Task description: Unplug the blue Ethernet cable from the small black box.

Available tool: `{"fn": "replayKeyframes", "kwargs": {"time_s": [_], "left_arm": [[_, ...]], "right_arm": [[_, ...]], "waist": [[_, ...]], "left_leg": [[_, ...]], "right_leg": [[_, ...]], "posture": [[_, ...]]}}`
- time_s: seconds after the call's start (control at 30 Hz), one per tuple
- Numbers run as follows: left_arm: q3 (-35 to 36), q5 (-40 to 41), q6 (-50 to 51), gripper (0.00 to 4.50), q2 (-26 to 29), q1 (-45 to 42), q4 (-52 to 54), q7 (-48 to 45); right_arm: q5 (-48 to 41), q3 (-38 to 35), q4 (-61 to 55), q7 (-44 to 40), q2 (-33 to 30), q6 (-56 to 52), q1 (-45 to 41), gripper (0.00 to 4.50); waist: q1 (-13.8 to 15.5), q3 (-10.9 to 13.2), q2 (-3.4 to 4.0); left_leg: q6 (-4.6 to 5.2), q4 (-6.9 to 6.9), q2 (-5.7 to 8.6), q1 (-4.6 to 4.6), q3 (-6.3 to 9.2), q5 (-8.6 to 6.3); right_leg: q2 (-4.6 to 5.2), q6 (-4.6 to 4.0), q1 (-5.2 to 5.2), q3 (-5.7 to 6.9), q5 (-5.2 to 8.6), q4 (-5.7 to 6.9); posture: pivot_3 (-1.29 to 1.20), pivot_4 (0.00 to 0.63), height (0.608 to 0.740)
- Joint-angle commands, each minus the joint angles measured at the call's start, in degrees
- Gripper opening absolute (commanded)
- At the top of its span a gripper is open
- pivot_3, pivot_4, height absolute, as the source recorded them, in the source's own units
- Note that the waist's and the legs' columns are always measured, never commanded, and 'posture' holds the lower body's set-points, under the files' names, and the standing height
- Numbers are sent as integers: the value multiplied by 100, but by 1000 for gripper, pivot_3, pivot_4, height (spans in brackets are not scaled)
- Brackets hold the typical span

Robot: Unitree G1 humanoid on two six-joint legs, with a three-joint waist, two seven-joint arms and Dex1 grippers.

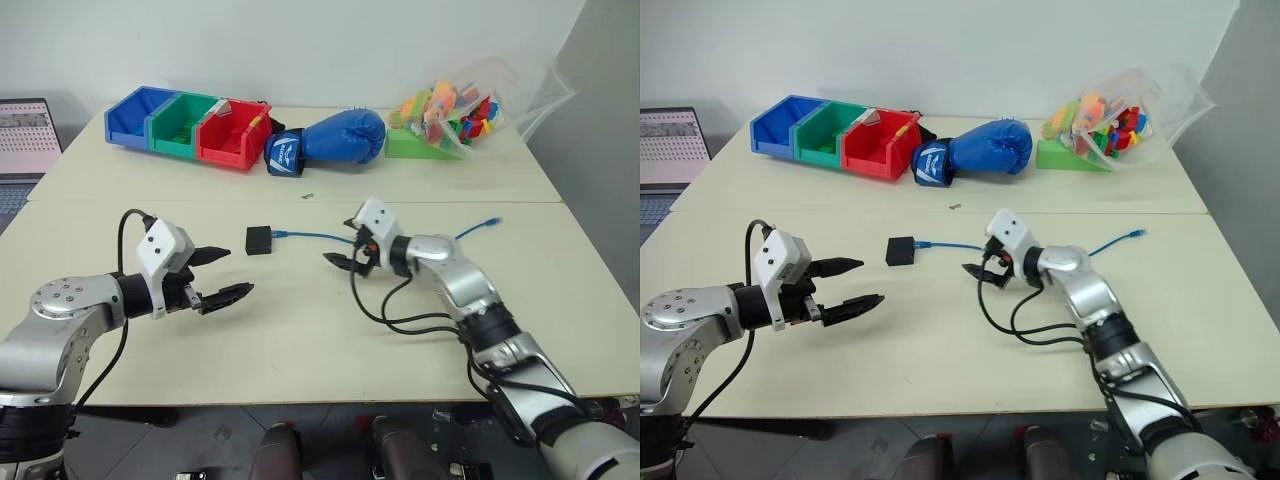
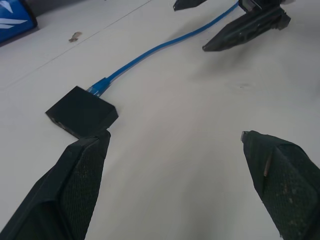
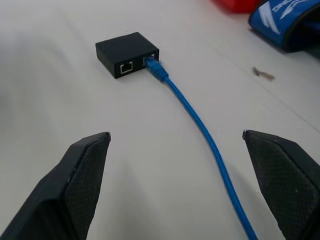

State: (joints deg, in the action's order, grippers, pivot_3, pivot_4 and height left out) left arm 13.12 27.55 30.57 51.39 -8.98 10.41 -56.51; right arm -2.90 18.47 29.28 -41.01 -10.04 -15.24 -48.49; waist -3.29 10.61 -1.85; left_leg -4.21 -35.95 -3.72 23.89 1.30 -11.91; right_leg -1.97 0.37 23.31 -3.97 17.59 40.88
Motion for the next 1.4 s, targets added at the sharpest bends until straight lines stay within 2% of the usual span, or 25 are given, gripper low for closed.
{"fn": "replayKeyframes", "kwargs": {"time_s": [0.03,0.13,0.27,0.47,0.77,0.93,1.07,1.23,1.4], "left_arm": [[104,-98,-217,4466,127,-34,-92,-95],[66,-189,-316,4466,129,-36,-153,-122],[47,-235,-375,4466,96,-30,-151,-128],[14,-285,-417,4500,37,-36,-140,-117],[-205,-343,-492,4500,-78,-200,-177,-111],[-259,-224,-443,4500,-116,-224,-185,-266],[-249,-40,-324,4500,-122,-165,-145,-472],[-338,-29,-363,4500,-187,-268,-239,-513],[-467,-7,-386,4500,-317,-428,-373,-565]], "right_arm": [[305,2,1073,240,401,473,-745,4500],[376,-164,2324,487,782,646,-1375,4500],[471,-333,3393,585,915,776,-1819,4500],[614,-461,3981,446,885,774,-2051,3282],[819,-489,4029,140,806,508,-2004,1431],[934,-465,3839,87,684,506,-1921,58],[1173,-218,2780,-238,180,601,-1345,13],[1120,-184,-495,-1055,-1143,-338,351,13],[866,-430,-2798,-1630,-2372,-1350,1649,13]], "waist": [[-2,0,0],[-8,1,2],[23,1,1],[-1,3,3],[1,2,3],[0,2,3],[29,3,3],[177,6,9],[173,7,12]], "left_leg": [[0,0,0,0,0,0],[0,1,0,-2,1,0],[0,2,1,1,2,0],[0,2,3,1,0,0],[0,2,1,0,4,0],[0,2,1,0,3,0],[0,1,3,1,5,0],[0,-1,13,8,5,0],[0,-2,9,7,8,0]], "right_leg": [[0,0,1,3,0,0],[0,-5,2,4,-3,3],[3,-7,1,4,-4,2],[7,-7,1,4,-4,2],[4,-7,1,4,-3,6],[4,-7,1,3,-3,7],[5,-7,0,4,-3,5],[14,-5,-5,9,-2,-2],[9,15,-5,11,10,0]], "posture": [[0,150,740],[0,150,740],[0,150,740],[0,150,740],[0,150,740],[0,150,740],[0,150,740],[0,150,740],[0,150,740]]}}
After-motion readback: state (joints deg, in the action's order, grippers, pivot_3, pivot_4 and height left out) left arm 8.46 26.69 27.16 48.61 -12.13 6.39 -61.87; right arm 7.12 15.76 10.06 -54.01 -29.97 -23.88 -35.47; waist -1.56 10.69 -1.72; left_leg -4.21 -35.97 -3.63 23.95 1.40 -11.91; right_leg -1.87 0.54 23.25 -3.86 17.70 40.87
